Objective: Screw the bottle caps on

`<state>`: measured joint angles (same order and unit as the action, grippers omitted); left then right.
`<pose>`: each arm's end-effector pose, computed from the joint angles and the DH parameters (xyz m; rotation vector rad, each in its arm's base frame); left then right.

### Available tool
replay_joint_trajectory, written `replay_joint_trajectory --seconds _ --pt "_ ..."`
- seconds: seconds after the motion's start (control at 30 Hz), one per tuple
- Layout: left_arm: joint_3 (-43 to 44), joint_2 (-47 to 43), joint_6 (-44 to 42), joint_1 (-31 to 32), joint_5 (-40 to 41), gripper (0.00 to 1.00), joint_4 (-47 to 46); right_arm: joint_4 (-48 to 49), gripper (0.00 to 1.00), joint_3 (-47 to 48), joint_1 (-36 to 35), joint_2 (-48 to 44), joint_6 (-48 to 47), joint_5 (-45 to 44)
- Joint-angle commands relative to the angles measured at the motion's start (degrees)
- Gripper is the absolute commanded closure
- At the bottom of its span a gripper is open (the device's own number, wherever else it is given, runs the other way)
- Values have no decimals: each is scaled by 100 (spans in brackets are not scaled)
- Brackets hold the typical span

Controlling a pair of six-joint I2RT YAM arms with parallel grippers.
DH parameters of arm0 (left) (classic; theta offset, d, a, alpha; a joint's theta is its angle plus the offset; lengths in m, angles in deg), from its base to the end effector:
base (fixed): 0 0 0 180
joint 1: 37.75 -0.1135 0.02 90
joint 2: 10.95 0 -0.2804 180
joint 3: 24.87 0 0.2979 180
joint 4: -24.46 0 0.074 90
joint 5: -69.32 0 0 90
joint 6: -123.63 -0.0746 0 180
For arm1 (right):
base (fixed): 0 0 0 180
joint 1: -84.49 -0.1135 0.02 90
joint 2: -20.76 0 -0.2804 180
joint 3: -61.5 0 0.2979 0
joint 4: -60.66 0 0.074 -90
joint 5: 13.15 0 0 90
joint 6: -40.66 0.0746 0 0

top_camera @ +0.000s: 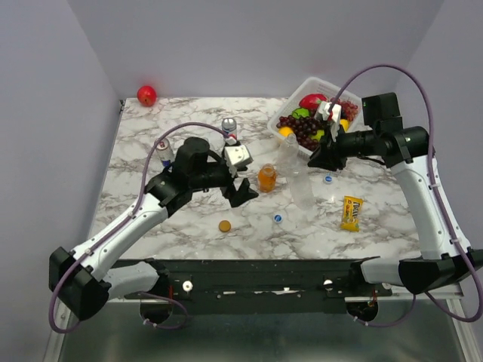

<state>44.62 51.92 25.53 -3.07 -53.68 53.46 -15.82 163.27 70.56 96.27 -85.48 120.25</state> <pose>0.2354 -0.2123 0.3454 1.0750 1.6803 -0.8653 0.2779 0.1217 0.4183 -1.2368 1.8880 0.7167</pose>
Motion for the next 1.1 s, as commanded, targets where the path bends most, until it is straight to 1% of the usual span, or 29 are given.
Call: replay_joint_trajectory --seconds 0.0,0.07,0.13,0.17,0.23,0.27,0.3,0.37,0.4,0.43,0.47,0.5,0.57,0.63,0.73,0.77,0.83,0.87,0.9,0.97,1.0,1.07 --pt "-249 515 290 776 292 1 -1306 -229 85 477 -48 17 537 661" --pt "-354 883 466 1013 565 1 -2034 -185 85 608 -57 43 625 714" --pt "-346 1356 783 1076 758 1 -2553 -167 86 670 -66 70 643 688" --pt "-181 1525 1001 1085 690 1 -2556 -150 86 610 -66 70 661 609" --pt "-13 1815 1160 1085 566 1 -2312 -132 82 461 -57 26 661 145" --pt "-64 1790 1179 1085 566 1 -2310 -158 81 321 -57 -27 591 21" --pt "-152 1712 1144 1085 609 1 -2336 -211 79 23 -66 -105 234 -111" --pt "-398 1308 934 1076 845 1 -2407 -124 75 -373 -66 -395 -59 -270" --pt "-434 1159 846 1068 891 1 -2354 -45 70 -558 -66 -483 -182 -375" --pt "-460 870 636 1050 935 1 -2215 25 69 -856 -66 -623 -261 -376" --pt "-469 719 364 1050 1066 1 -2144 96 67 -946 -66 -642 -349 -367" --pt "-461 579 266 1041 1145 1 -2065 140 63 -1034 -66 -642 -480 -306" --pt "-356 200 81 1006 1295 1 -1819 315 60 -1148 -74 -538 -508 -271" --pt "-268 -141 1 962 1646 1 -1530 369 57 -1131 -127 -379 -560 -183" --pt "-22 -520 106 857 2304 1 -1090 527 52 -1043 -460 -124 -745 -322" --pt "127 -600 133 804 2445 1 -984 623 51 -1052 -748 -63 -806 -428" --pt "268 -740 229 568 2848 1 -808 711 45 -1104 -1083 113 -1096 -752" --pt "400 -767 308 453 2973 1 -807 790 43 -1122 -1259 183 -1184 -867" --pt "470 -794 378 165 3096 1 -824 826 40 -1183 -1583 358 -1359 -972" --pt "602 -847 537 -135 3220 1 -938 983 36 -1297 -1910 535 -1501 -1306" --pt "629 -855 563 -293 3255 1 -1009 1019 32 -1385 -2216 666 -1667 -1447" --pt "638 -934 555 -610 3395 1 -1202 1272 27 -1491 -2490 1017 -1703 -1895"
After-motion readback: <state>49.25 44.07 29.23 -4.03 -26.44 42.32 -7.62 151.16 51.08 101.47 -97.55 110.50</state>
